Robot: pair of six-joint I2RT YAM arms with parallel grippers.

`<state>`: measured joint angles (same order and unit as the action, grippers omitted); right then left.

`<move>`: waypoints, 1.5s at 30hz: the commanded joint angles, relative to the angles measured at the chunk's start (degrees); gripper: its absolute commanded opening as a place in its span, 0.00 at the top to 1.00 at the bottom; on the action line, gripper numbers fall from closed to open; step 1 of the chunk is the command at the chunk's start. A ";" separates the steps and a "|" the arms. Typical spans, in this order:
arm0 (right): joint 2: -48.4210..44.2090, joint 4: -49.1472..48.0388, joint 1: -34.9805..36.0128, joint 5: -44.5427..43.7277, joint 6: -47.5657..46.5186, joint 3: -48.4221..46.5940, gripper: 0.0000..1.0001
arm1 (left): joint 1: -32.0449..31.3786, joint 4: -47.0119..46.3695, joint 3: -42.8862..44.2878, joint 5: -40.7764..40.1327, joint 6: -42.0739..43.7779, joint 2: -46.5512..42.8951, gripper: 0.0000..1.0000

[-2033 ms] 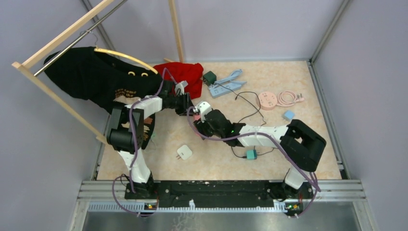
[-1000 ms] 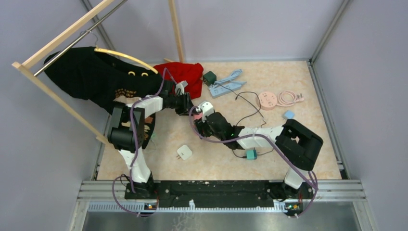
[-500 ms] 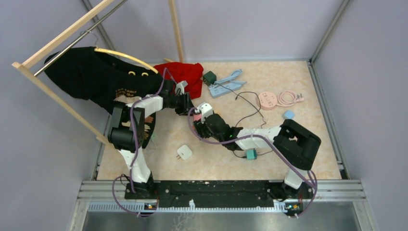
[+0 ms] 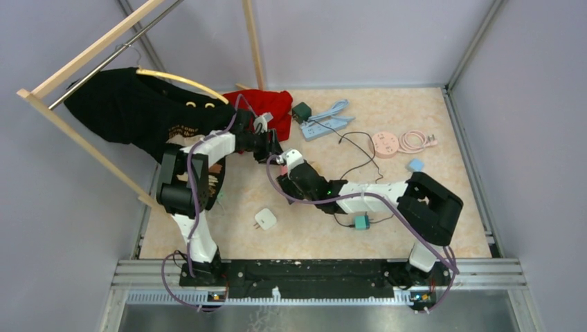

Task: Insert the plug
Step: Insert the plug into the socket.

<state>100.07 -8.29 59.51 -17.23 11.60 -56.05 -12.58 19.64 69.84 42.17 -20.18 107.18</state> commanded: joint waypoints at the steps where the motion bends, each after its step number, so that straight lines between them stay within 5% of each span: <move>1: 3.33 17.16 -0.37 1.83 1.72 2.18 0.97 | -2.10 6.97 9.73 7.75 -1.49 -1.46 0.44; 8: 4.40 17.75 -1.71 1.34 0.11 -3.13 0.95 | -2.01 11.39 14.28 4.35 0.88 -0.49 0.23; 13: 3.63 18.06 -1.76 1.41 0.01 -4.13 0.96 | -2.01 11.44 12.30 1.99 2.25 -0.88 0.17; 19: 0.72 22.31 -1.76 1.37 -0.10 -5.45 1.00 | -2.01 10.31 9.66 -2.87 3.76 -3.35 0.19; 27: -3.76 27.49 -1.84 2.65 -1.02 -6.12 0.93 | -2.54 7.05 2.64 -2.11 4.88 -5.37 0.30; 39: -5.12 32.62 -2.34 5.22 -1.80 -8.50 0.93 | -6.69 5.07 -0.44 -2.18 8.82 -7.31 0.14; 45: -6.74 34.43 -2.33 4.50 -2.02 -9.56 0.89 | -7.44 7.33 1.30 -8.47 8.85 -3.17 0.23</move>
<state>97.12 22.90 57.56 -12.45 11.11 -62.39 -19.70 26.72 70.17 39.59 -12.69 101.97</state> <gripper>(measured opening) 0.603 0.798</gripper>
